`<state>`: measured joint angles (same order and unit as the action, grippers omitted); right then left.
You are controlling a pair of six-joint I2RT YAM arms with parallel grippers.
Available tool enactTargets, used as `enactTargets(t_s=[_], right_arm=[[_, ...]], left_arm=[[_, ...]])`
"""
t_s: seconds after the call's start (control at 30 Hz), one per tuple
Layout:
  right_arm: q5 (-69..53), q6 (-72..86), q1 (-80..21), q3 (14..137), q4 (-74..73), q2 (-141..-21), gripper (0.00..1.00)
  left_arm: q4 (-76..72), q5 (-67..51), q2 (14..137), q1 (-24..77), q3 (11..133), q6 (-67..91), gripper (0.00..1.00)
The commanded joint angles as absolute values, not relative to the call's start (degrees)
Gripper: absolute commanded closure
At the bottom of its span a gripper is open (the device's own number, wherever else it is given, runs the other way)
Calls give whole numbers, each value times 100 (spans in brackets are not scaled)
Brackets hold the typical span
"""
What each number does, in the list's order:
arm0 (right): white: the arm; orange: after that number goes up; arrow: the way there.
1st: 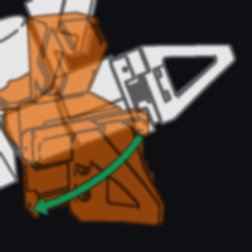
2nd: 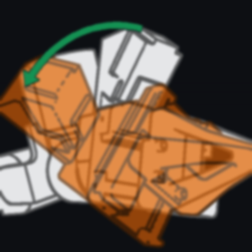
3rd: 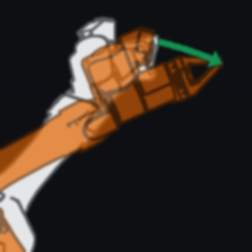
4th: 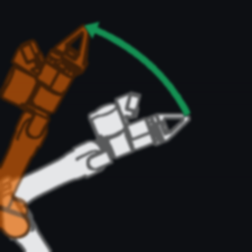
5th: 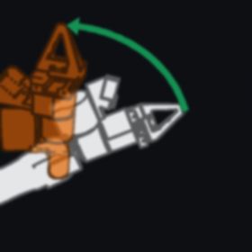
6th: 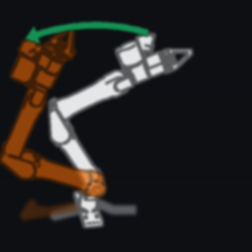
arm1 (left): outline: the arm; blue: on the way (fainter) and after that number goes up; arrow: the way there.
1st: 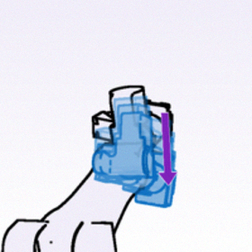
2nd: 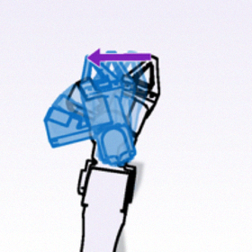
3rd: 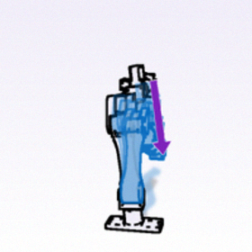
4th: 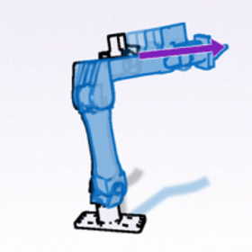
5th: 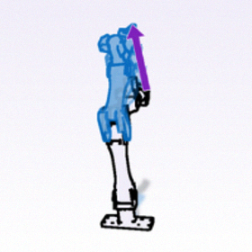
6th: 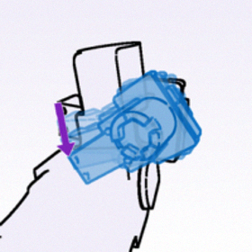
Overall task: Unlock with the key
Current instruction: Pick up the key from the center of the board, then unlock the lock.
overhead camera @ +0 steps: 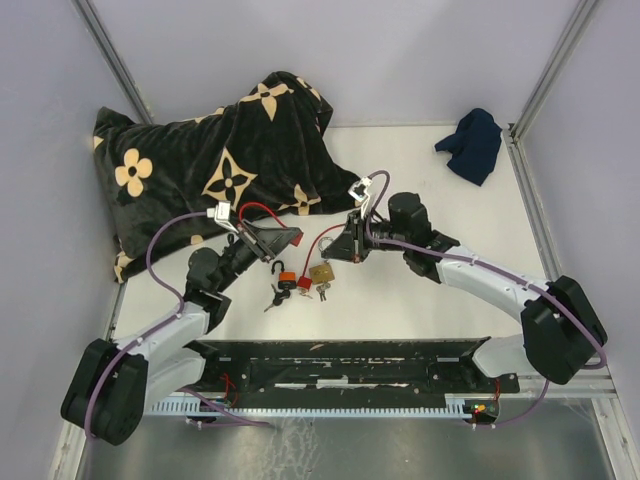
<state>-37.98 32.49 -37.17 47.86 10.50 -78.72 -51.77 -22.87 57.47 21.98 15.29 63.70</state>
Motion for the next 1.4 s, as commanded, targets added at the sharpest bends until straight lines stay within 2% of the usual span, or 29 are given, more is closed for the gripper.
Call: enactTargets(t_s=[0.0, 0.2, 0.53, 0.87, 1.1, 1.37], right_arm=[[-4570, 4560, -3647, 4692, 3255, -7735, 98], [-4779, 5302, -3611, 4859, 3819, -7904, 98], [-5073, 4959, -3466, 5230, 2291, -7848, 98], [-5173, 5039, -3394, 5537, 1489, -7959, 98], [-5297, 5276, -3384, 5566, 1632, -7985, 98], [-5366, 5721, -3354, 5487, 2062, -7971, 98]], left_arm=[[-7029, -2413, 5941, 2186, 1465, 7098, 97], [-7998, -2688, 6686, 2178, 1622, 7956, 97], [-8832, -3972, 8027, 2041, 2303, 9459, 97], [-7569, -4815, 7885, 2029, 2809, 8946, 97], [-6938, -5173, 7669, 2030, 3021, 8552, 97], [-7027, -5297, 7672, 2030, 3056, 8543, 97]])
